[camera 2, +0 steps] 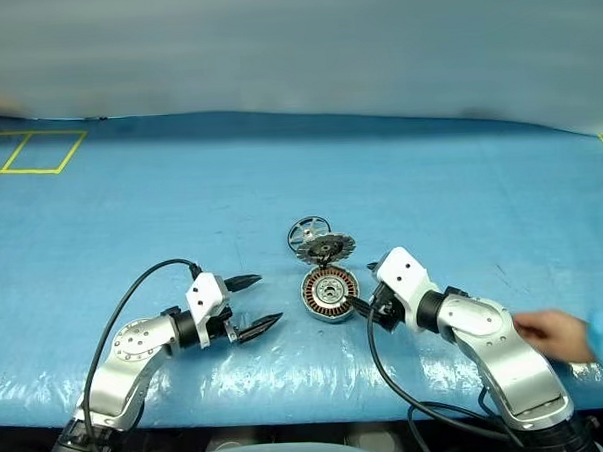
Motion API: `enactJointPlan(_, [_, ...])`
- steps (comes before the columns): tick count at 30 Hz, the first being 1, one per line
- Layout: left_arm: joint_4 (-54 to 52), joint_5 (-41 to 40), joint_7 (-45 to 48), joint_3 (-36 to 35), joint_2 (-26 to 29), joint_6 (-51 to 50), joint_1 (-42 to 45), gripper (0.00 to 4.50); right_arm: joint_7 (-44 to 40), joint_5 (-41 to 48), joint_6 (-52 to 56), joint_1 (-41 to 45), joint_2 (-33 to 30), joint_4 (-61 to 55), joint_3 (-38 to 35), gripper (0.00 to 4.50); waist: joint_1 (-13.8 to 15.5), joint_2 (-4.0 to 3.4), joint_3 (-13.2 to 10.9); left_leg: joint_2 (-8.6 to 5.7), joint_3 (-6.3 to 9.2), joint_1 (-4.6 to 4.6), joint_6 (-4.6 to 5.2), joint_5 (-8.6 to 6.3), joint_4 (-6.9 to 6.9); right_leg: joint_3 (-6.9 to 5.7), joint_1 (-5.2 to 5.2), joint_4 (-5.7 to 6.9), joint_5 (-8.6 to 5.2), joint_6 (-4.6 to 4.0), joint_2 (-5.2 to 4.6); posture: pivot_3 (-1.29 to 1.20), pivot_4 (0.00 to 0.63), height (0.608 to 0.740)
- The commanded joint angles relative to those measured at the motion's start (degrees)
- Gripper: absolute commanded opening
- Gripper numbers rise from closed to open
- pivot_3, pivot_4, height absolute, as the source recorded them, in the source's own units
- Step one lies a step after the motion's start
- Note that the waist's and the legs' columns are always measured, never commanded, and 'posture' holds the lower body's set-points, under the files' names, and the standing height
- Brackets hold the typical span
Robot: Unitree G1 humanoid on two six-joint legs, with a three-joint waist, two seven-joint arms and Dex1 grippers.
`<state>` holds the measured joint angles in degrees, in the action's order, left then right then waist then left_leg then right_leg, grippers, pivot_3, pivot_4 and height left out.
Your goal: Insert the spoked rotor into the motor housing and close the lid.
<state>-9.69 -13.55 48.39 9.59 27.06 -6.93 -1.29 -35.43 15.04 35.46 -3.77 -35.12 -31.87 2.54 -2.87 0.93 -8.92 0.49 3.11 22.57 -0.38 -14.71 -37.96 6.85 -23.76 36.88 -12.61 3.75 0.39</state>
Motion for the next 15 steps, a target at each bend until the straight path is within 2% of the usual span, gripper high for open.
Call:
enactJointPlan(1, [-5.1, -2.4, 1.2, -0.1, 0.0, -0.4, 0.8, 4.50, 0.9, 2.0, 0.0, -1.5, 0.5, -1.1, -4.9, 3.74, 0.0, 0.00, 0.0, 0.00, 0.00, 0.00, 0.00, 0.00, 0.00, 0.00, 0.00, 0.00, 0.00, 0.00, 0.00, 0.00, 0.150, 0.740])
enactJointPlan(15, [-5.7, -3.9, 3.8, 2.2, -0.5, -0.5, 1.7, 4.50, 6.8, 0.6, -1.6, -9.6, 4.7, 8.4, -11.1, 3.74, 0.2, -0.05, 0.0, 0.00, -0.03, -0.05, 0.00, 0.00, -0.03, 0.03, 0.04, 0.02, -0.01, -0.02, 0.03, 0.00, 0.150, 0.740])
